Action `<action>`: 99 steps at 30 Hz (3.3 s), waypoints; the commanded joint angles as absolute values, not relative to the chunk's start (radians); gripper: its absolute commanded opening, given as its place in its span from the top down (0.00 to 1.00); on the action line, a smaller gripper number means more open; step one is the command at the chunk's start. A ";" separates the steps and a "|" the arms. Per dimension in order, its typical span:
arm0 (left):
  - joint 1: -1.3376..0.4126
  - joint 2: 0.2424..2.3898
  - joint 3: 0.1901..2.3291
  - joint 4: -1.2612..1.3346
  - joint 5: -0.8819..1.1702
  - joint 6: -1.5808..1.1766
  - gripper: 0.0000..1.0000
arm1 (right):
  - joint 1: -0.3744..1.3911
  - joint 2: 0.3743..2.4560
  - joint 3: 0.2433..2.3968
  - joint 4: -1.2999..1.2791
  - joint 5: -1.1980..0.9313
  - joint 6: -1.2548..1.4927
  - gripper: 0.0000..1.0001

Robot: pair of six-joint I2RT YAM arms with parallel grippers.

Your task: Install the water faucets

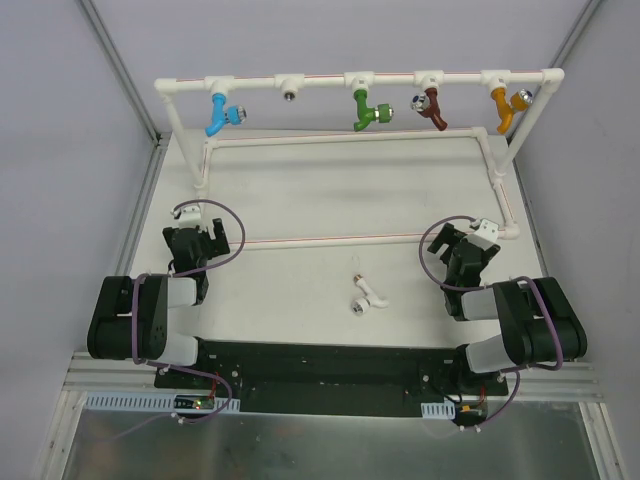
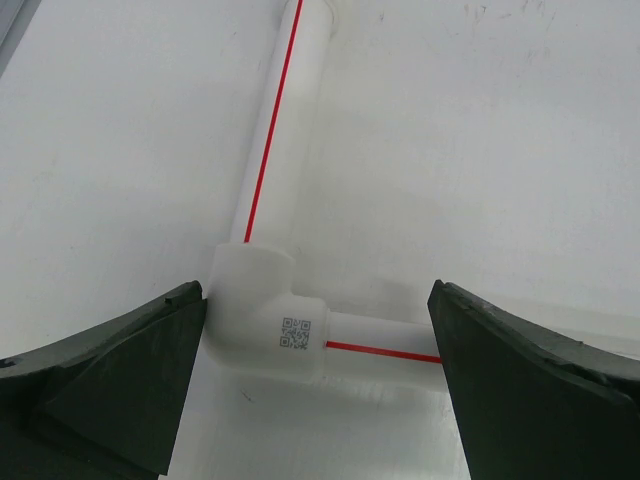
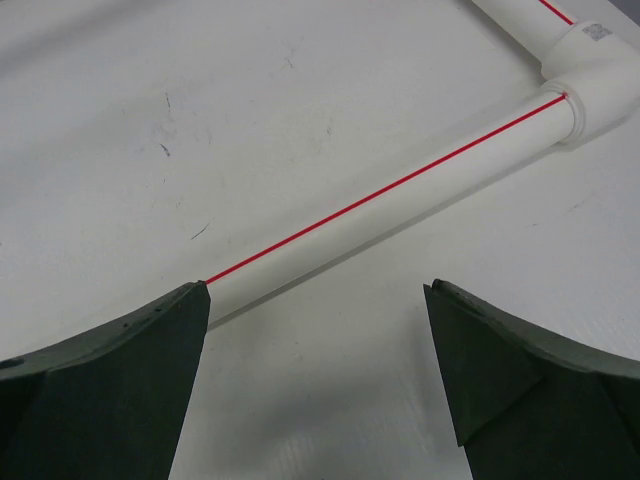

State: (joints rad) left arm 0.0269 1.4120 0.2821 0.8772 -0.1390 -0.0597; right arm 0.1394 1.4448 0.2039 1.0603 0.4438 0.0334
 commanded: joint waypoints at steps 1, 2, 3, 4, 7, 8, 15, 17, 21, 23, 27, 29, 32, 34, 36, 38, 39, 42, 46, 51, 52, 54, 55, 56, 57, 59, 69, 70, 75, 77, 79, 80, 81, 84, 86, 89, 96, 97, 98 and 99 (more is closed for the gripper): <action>0.023 1.414 0.304 0.900 -0.126 -0.055 0.00 | 0.130 1.440 0.233 1.100 0.442 0.038 0.01; 0.023 1.413 0.302 0.900 -0.127 -0.054 0.01 | 0.127 1.442 0.236 1.095 0.437 0.037 0.01; 0.023 1.414 0.302 0.900 -0.126 -0.054 0.00 | 0.126 1.440 0.236 1.091 0.437 0.037 0.01; 0.023 1.414 0.302 0.900 -0.126 -0.055 0.00 | 0.127 1.439 0.236 1.091 0.436 0.040 0.01; 0.023 1.414 0.302 0.900 -0.126 -0.054 0.00 | 0.124 1.440 0.239 1.089 0.434 0.041 0.01; 0.021 1.414 0.302 0.900 -0.126 -0.055 0.01 | 0.121 1.440 0.241 1.083 0.430 0.044 0.01; 0.025 1.414 0.302 0.902 -0.124 -0.055 0.01 | 0.112 1.439 0.248 1.066 0.420 0.054 0.01; 0.023 1.373 0.314 0.873 -0.114 -0.048 0.00 | 0.113 1.437 0.249 1.066 0.419 0.052 0.01; 0.005 1.208 0.399 0.594 -0.247 -0.080 0.01 | 0.115 1.369 0.235 1.040 0.401 0.038 0.01; 0.005 1.151 0.413 0.543 -0.285 -0.161 0.01 | 0.124 1.272 0.262 0.891 0.428 0.040 0.01; 0.005 1.101 0.513 0.340 -0.310 -0.288 0.00 | 0.126 1.097 0.386 0.491 0.549 0.156 0.01; 0.005 1.095 0.572 0.202 -0.331 -0.352 0.01 | 0.126 1.042 0.461 0.321 0.593 0.234 0.01; 0.005 1.085 0.630 0.069 -0.339 -0.451 0.00 | 0.126 0.996 0.514 0.145 0.655 0.351 0.01; 0.006 1.063 0.647 0.023 -0.324 -0.494 0.00 | 0.120 0.980 0.564 0.013 0.689 0.432 0.01; 0.031 1.026 0.650 -0.029 -0.330 -0.557 0.01 | 0.114 0.974 0.594 -0.069 0.645 0.457 0.01; 0.052 0.987 0.643 -0.075 -0.342 -0.639 0.00 | 0.112 0.970 0.612 -0.103 0.556 0.445 0.01; 0.061 0.962 0.638 -0.092 -0.339 -0.672 0.00 | 0.112 0.968 0.617 -0.115 0.510 0.424 0.01; 0.063 0.950 0.661 -0.101 -0.195 -0.632 0.00 | 0.113 0.942 0.623 -0.153 0.382 0.382 0.01; 0.003 0.965 0.712 -0.152 0.074 -0.615 0.07 | 0.164 0.922 0.649 -0.273 0.311 0.455 0.01; -0.410 0.937 0.730 -0.284 -0.144 -0.626 0.08 | 0.496 0.853 0.621 -0.414 0.452 0.630 0.01; -0.484 0.934 0.723 -0.294 -0.178 -0.659 0.09 | 0.558 0.844 0.615 -0.448 0.468 0.687 0.01; -0.590 0.946 0.710 -0.299 -0.202 -0.730 0.12 | 0.638 0.839 0.604 -0.506 0.453 0.782 0.05; -0.633 0.963 0.706 -0.301 -0.207 -0.761 0.14 | 0.673 0.835 0.595 -0.521 0.437 0.825 0.07; -0.679 0.979 0.703 -0.301 -0.212 -0.788 0.16 | 0.702 0.828 0.585 -0.534 0.414 0.865 0.10; -0.718 1.000 0.700 -0.304 -0.216 -0.820 0.18 | 0.733 0.822 0.574 -0.537 0.394 0.906 0.13; -0.776 1.037 0.693 -0.304 -0.233 -0.865 0.19 | 0.806 0.813 0.557 -0.543 0.388 0.987 0.16; -0.831 1.075 0.692 -0.304 -0.236 -0.951 0.19 | 1.003 1.043 0.623 -0.479 0.413 1.149 0.21; -0.833 1.068 0.692 -0.304 -0.235 -0.951 0.19 | 1.005 1.069 0.621 -0.457 0.405 1.158 0.21; -0.831 1.011 0.655 -0.302 -0.229 -0.977 0.19 | 1.006 1.158 0.609 -0.368 0.377 1.210 0.25; -0.833 0.996 0.641 -0.302 -0.229 -0.986 0.20 | 1.008 1.176 0.603 -0.328 0.362 1.227 0.26; -0.833 0.983 0.632 -0.304 -0.226 -0.992 0.20 | 1.008 1.193 0.600 -0.296 0.351 1.241 0.28; -0.831 0.977 0.629 -0.304 -0.222 -0.992 0.20 | 1.008 1.203 0.601 -0.285 0.345 1.246 0.29; -0.831 0.973 0.624 -0.302 -0.219 -0.992 0.20 | 1.006 1.215 0.603 -0.278 0.341 1.249 0.29; -0.833 0.962 0.614 -0.304 -0.221 -0.996 0.20 | 1.006 1.252 0.611 -0.267 0.328 1.258 0.32; -0.831 0.959 0.611 -0.304 -0.219 -0.994 0.20 | 1.006 1.273 0.604 -0.258 0.321 1.266 0.34; -0.830 0.962 0.611 -0.304 -0.219 -0.996 0.20 | 1.006 1.304 0.592 -0.247 0.318 1.276 0.36; -0.830 0.977 0.623 -0.304 -0.216 -1.011 0.20 | 1.009 1.324 0.569 -0.222 0.324 1.276 0.69; -0.833 0.979 0.629 -0.304 -0.215 -1.014 0.20 | 1.009 1.316 0.566 -0.224 0.331 1.269 0.81; -0.831 0.979 0.633 -0.302 -0.215 -1.014 0.20 | 1.014 1.302 0.565 -0.227 0.340 1.259 0.92; -0.831 0.982 0.641 -0.304 -0.209 -1.020 0.20 | 1.023 1.286 0.561 -0.229 0.357 1.247 0.97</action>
State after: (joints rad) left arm -0.8253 0.9779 0.6182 -0.2977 -0.2111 -0.9943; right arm 1.0027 1.3113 0.5739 -0.2230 0.3241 1.2564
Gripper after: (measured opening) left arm 0.804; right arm 0.264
